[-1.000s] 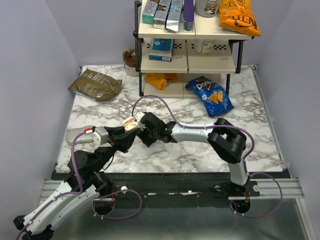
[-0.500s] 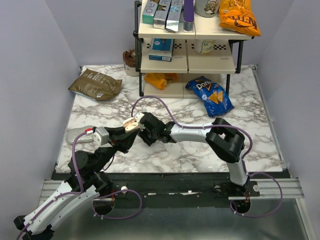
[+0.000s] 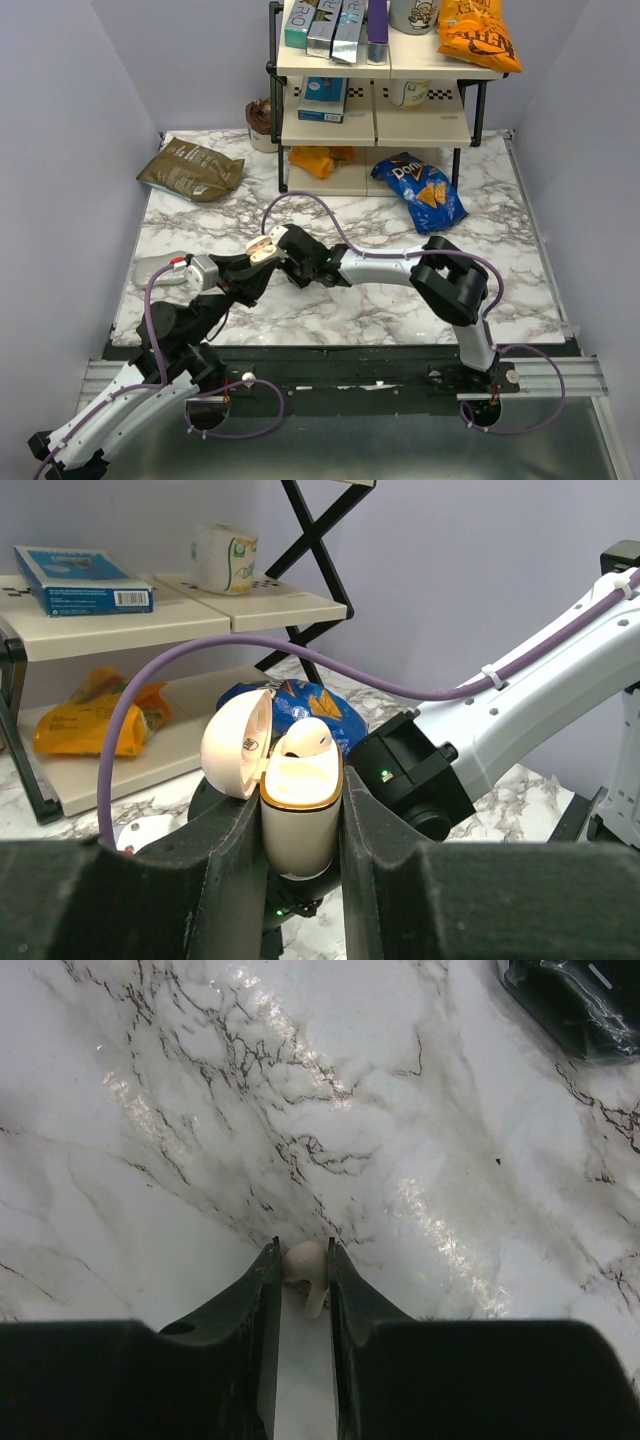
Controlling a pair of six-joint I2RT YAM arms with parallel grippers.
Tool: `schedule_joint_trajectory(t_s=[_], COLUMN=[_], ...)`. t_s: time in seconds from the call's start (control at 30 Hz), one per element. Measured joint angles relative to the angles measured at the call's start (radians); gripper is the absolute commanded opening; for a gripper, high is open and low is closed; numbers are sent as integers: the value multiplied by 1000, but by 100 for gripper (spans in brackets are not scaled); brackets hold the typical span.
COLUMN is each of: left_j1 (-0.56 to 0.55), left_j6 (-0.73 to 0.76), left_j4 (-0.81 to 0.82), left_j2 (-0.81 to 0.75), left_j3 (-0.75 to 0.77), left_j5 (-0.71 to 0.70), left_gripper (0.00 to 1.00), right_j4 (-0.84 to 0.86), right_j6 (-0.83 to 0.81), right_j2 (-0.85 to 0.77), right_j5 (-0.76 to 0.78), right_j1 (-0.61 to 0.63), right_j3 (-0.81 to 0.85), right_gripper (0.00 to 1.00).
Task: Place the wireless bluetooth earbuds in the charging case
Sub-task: Pick up the earbud from the center of the board, then place the earbud in the charging case.
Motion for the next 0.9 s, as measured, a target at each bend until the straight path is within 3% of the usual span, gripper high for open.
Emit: schedule_joint_trajectory(t_s=[0.37, 0.53, 0.9], left_j1=[0, 0, 0], left_j6=[-1, -1, 1], left_j4=[11, 48, 256], left_j2=[6, 47, 266], left_j3=[0, -2, -23], left_j5=[-2, -6, -3], left_gripper=[0, 0, 0], right_j4=[21, 12, 2], right_j6=[114, 159, 172], right_j2=[-110, -287, -746], right_j5=[65, 143, 287], right_j1=[-69, -124, -117], right_j3=[-134, -201, -220], right_gripper=[1, 1, 1])
